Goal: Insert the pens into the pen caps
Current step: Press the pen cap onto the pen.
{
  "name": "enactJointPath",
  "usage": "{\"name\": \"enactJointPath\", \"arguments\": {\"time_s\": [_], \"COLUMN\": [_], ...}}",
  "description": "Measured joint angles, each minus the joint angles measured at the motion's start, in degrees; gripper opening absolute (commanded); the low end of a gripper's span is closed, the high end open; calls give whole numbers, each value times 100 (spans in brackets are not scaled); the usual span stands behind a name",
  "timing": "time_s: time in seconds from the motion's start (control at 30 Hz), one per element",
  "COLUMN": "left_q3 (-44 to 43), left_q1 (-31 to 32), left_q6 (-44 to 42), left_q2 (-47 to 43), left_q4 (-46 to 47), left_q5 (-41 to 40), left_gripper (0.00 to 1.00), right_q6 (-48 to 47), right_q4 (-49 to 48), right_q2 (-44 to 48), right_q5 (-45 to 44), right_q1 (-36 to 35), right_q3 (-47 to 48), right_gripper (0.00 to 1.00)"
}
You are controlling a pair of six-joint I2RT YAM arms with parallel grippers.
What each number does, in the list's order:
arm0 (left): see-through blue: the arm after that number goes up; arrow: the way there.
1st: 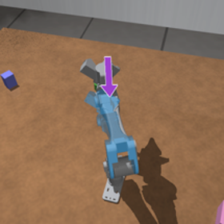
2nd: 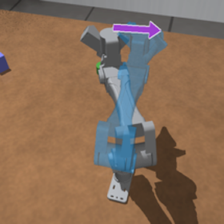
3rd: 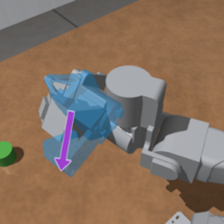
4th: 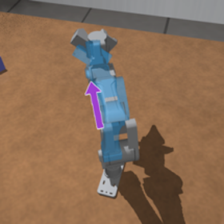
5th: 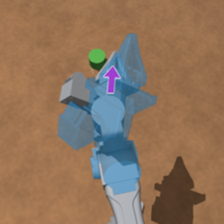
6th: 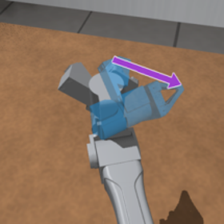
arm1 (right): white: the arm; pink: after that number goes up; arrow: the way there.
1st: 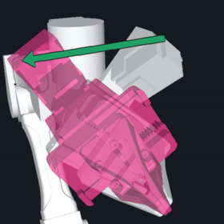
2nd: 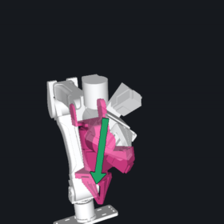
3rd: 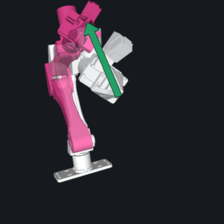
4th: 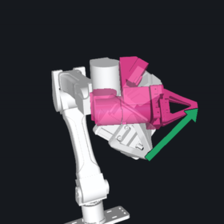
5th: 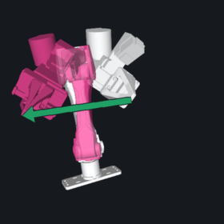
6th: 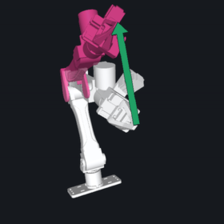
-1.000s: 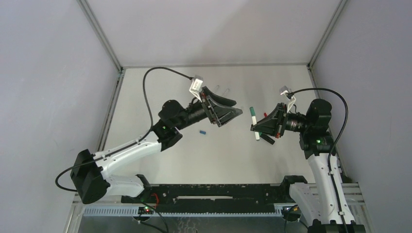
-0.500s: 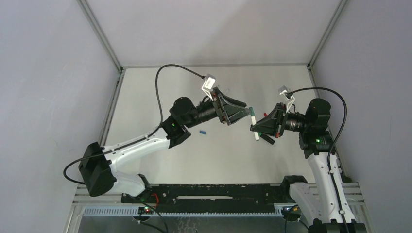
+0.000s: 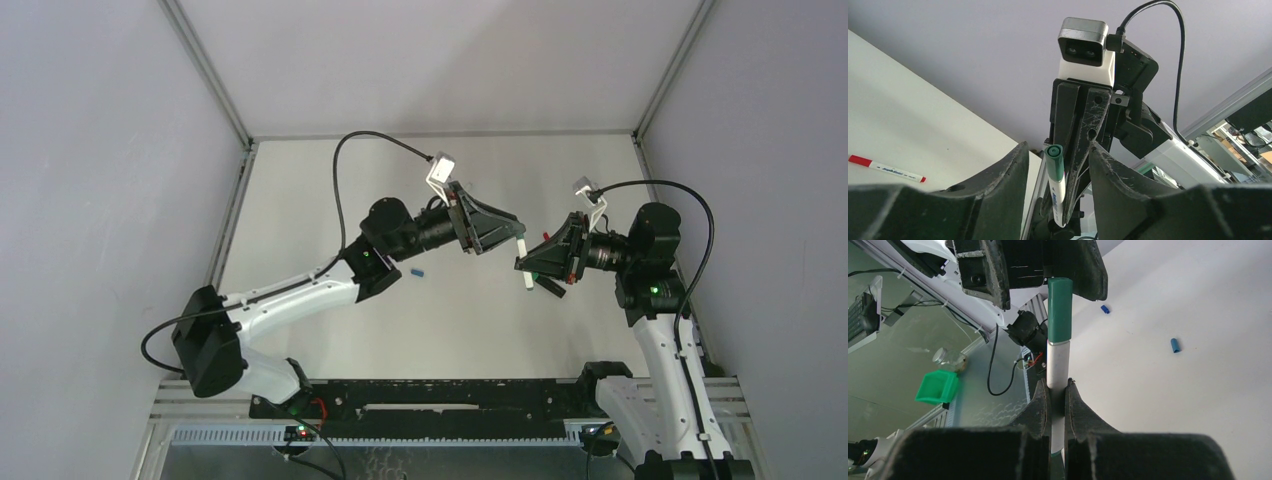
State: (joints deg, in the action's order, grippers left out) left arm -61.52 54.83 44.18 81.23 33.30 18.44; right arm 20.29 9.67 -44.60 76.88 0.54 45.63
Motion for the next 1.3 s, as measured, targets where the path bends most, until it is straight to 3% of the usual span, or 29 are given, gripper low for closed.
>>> {"name": "enactJointPath", "arguments": {"time_s": [0.43,0.73,1.3], "left_q3": [-175,-208,-1276], "left_q1": [39,37,-39], "left_q6": [92,122,-20], "left_q2": [129,157,420], "left_q4": [-42,-116,-999], "left_q5": [39,131,59], "left_gripper": [38,1,0], "right_q6": [2,-61,-1279], "right_q4": [-26,-11,1331], "right_q2": [0,-11,-588], "right_q5": [15,35,-625], "right_q1": [-155,-155,-155], "right_q3": [0,0,1368], "right_gripper": [0,0,0]}}
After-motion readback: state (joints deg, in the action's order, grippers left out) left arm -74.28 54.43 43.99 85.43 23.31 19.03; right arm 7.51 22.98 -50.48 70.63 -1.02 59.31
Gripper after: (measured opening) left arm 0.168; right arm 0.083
